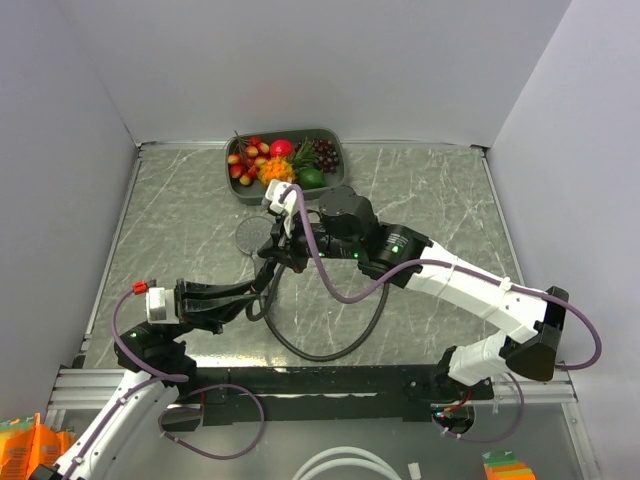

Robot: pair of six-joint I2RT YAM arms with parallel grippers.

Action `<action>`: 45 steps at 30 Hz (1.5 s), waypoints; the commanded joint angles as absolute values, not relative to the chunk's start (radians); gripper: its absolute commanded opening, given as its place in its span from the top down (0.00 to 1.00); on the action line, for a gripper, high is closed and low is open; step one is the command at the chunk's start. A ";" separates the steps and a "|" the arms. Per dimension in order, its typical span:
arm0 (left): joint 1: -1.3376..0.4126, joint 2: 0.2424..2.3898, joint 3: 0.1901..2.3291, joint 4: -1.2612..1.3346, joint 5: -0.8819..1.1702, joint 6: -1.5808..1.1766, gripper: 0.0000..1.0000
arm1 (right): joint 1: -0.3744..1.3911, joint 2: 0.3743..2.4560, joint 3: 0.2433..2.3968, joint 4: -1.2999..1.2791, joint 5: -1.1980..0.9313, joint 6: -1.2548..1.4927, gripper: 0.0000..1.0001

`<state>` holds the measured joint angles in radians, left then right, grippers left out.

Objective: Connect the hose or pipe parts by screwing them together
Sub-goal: Install the adaptor on the pipeline.

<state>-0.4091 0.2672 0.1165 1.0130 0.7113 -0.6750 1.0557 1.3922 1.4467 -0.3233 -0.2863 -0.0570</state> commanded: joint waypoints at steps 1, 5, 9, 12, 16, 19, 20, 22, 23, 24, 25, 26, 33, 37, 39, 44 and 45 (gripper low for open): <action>-0.402 0.267 0.155 1.088 0.696 -0.698 0.99 | 1.051 1.319 1.410 -0.224 -0.420 -0.051 1.00; -0.399 0.265 0.152 1.077 0.678 -0.683 0.99 | 1.051 1.278 1.356 -0.209 -0.460 -0.029 1.00; -0.394 0.261 0.153 1.071 0.669 -0.678 0.99 | 1.052 1.247 1.298 -0.201 -0.479 -0.009 1.00; -0.393 0.259 0.155 1.065 0.669 -0.677 0.99 | 1.060 1.223 1.276 -0.195 -0.482 -0.002 1.00; -0.388 0.261 0.158 1.055 0.660 -0.667 0.99 | 1.083 1.197 1.256 -0.196 -0.462 -0.002 1.00; -0.385 0.259 0.160 1.052 0.655 -0.663 0.99 | 1.104 1.186 1.258 -0.201 -0.439 -0.002 1.00; -0.385 0.259 0.158 1.046 0.653 -0.661 0.99 | 1.123 1.187 1.264 -0.209 -0.437 0.024 1.00; -0.383 0.258 0.158 1.043 0.647 -0.657 0.99 | 1.140 1.187 1.278 -0.222 -0.411 0.018 1.00; -0.382 0.258 0.158 1.043 0.647 -0.657 0.99 | 1.155 1.184 1.278 -0.224 -0.402 0.017 1.00; -0.382 0.256 0.161 1.042 0.646 -0.657 0.99 | 1.161 1.184 1.281 -0.227 -0.396 0.017 1.00; -0.380 0.256 0.161 1.039 0.646 -0.657 0.99 | 1.164 1.184 1.285 -0.230 -0.390 0.015 1.00; -0.380 0.256 0.160 1.040 0.644 -0.657 0.99 | 1.175 1.186 1.289 -0.238 -0.387 0.015 1.00; -0.377 0.255 0.161 1.031 0.643 -0.647 0.99 | 1.236 1.207 1.350 -0.291 -0.338 -0.023 1.00; -0.376 0.258 0.163 1.013 0.629 -0.632 0.99 | 1.269 1.213 1.371 -0.333 -0.296 -0.038 1.00; -0.376 0.267 0.167 0.991 0.621 -0.605 0.99 | 1.272 1.210 1.368 -0.339 -0.276 -0.035 1.00; -0.377 0.307 0.190 0.896 0.621 -0.568 0.99 | 1.263 1.230 1.381 -0.480 0.039 -0.008 0.84; -0.376 0.333 0.207 0.870 0.618 -0.543 0.99 | 1.253 1.238 1.394 -0.526 0.245 -0.002 0.77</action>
<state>-0.3920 0.2691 0.1463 0.9924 0.6930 -0.6254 1.2461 1.2224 1.3273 -0.3843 -0.1215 -0.0288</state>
